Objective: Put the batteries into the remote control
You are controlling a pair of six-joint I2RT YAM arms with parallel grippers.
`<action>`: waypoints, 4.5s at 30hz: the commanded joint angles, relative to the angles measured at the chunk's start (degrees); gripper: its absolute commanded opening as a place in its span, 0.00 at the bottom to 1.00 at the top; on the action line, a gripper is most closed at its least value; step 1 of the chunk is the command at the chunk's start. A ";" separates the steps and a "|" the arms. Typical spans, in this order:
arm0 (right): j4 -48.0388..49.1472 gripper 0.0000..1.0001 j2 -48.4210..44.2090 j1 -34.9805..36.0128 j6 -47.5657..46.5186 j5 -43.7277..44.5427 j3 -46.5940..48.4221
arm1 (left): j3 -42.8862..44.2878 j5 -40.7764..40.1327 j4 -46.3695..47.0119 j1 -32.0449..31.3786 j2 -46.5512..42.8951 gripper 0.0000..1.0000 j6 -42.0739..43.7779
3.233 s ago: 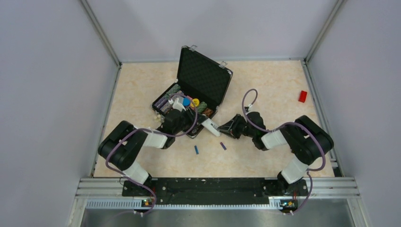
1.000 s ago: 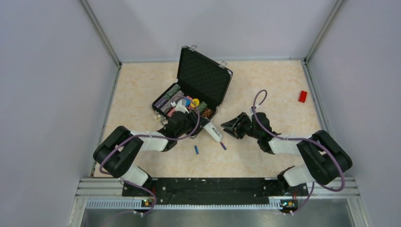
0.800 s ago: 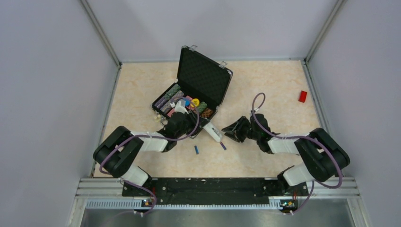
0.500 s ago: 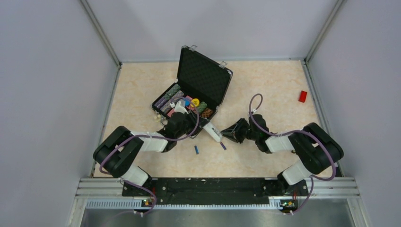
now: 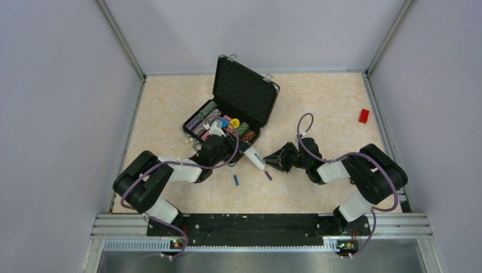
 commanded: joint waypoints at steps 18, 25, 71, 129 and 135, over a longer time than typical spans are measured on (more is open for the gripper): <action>-0.52 0.24 1.45 1.98 -0.19 0.19 0.66 | -0.23 -2.47 -4.04 -0.01 2.59 0.00 3.73; 6.91 0.24 6.05 1.99 1.45 -0.54 -0.46 | 0.04 -0.22 -2.95 -0.01 3.59 0.00 3.50; 31.80 0.27 -0.23 4.19 7.31 9.54 -3.02 | -3.77 -3.28 -4.38 -0.41 0.76 0.00 0.20; -32.92 0.21 -27.10 8.22 -42.63 -24.08 27.01 | 22.80 55.39 2.43 7.86 -16.26 0.00 0.33; -28.70 0.00 -26.60 8.23 -38.70 -22.99 27.50 | 21.16 51.47 3.39 7.82 -18.78 0.52 -2.28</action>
